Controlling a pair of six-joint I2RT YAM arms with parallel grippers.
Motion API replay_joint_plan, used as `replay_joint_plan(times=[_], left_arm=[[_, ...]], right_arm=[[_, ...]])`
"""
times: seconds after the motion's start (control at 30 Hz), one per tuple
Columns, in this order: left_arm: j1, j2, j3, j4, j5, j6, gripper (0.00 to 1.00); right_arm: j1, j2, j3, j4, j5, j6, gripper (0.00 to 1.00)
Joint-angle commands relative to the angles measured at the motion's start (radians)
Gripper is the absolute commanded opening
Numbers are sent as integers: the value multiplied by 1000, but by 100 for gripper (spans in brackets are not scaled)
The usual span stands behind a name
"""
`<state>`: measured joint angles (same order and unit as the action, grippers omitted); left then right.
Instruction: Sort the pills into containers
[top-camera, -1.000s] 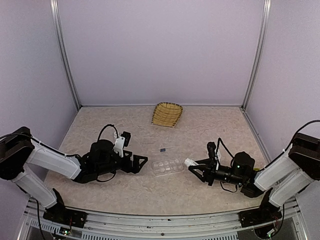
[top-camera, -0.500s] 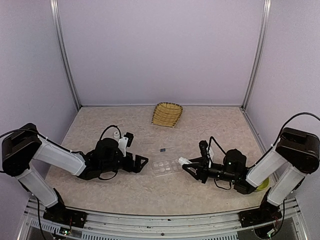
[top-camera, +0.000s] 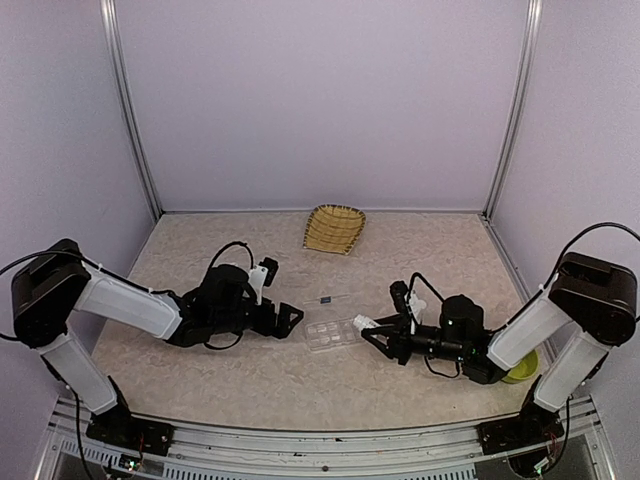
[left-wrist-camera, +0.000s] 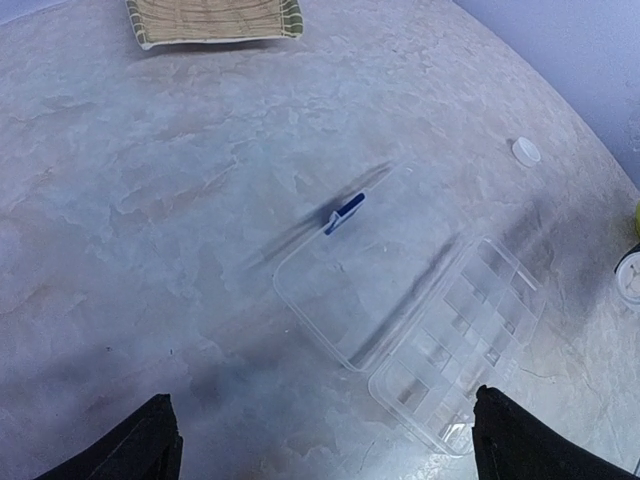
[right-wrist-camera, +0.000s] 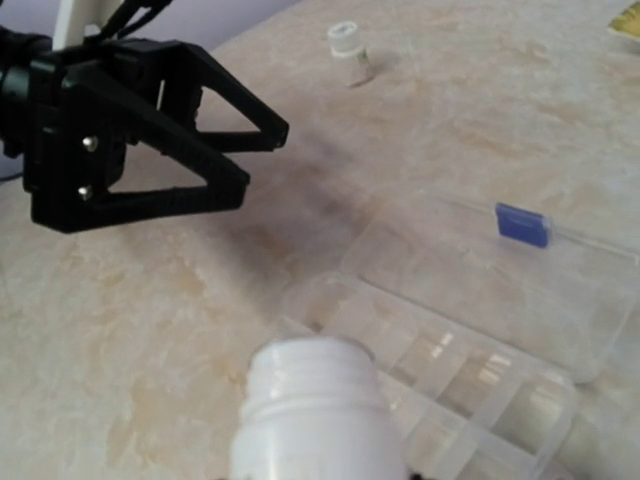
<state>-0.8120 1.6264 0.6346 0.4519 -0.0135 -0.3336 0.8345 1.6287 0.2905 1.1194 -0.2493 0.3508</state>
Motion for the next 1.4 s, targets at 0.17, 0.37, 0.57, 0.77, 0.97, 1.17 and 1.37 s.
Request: replay_joint_plan(times=[0.17,0.37,0.57,0.77,0.97,1.17,1.37], left_arm=[[12,44,-57,139,54,-18,99],[18,37,-54,135,59,-5,99],[22,31,-56,136,57,-3,99],[25,34,-55,138,64,-5,99],[26,32,-56,137,67,-5,99],[28,28,-56,136,69,-5,99],[28,26,-56,136,71,-5,99]], right_arm=[[-9,70,45,-22,-6,-20,21],[-9,99,54,-21,-6,-18,21],[-10,101,59,-44,3,-17,21],[-9,102,70,-77,8,-11,21],[-9,99,74,-106,17,-7,20],[-9,108,80,-119,18,-3,20],[-9,123,92,-131,18,1,20]])
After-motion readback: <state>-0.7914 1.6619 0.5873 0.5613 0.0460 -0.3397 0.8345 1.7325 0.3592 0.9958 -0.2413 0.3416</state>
